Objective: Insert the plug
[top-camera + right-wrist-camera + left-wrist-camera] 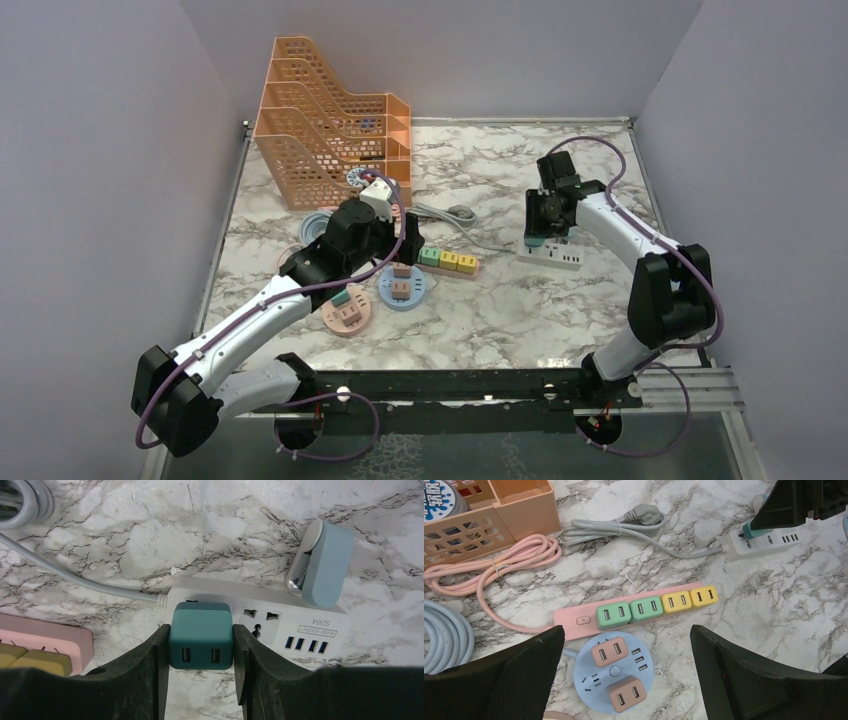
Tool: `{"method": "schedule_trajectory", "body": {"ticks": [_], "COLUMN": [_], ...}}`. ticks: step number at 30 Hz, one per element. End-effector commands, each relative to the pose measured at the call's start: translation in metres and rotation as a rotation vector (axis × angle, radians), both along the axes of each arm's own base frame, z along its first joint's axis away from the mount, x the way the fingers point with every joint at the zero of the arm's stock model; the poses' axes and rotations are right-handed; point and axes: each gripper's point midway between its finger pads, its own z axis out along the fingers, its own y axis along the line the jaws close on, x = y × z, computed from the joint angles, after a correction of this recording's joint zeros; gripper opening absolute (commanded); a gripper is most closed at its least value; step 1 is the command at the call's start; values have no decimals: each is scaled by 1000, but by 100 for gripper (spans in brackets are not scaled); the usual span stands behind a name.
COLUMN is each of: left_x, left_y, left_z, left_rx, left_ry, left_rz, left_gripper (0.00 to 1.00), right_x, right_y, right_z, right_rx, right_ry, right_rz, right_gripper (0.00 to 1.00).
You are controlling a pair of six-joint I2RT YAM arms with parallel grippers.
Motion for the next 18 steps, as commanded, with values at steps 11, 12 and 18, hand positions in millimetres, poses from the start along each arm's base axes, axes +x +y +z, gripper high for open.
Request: {"method": "schedule_trajectory", "body": {"ticks": [11, 12, 18], "left_x": [9, 9, 11], "left_y": [-2, -2, 0], "left_z": [17, 17, 18], "left_rx": [-2, -1, 3], "left_ry": [-54, -54, -57], "left_rz": [0, 1, 16], "left_gripper": [99, 99, 99], "right_x": [-6, -6, -12], "right_y": [-2, -4, -12], "right_z": [-34, -34, -47], "right_rx": [-36, -43, -88], "right_ry": [150, 150, 183], "right_rz": [11, 8, -5], "right_gripper": [28, 28, 27]}}
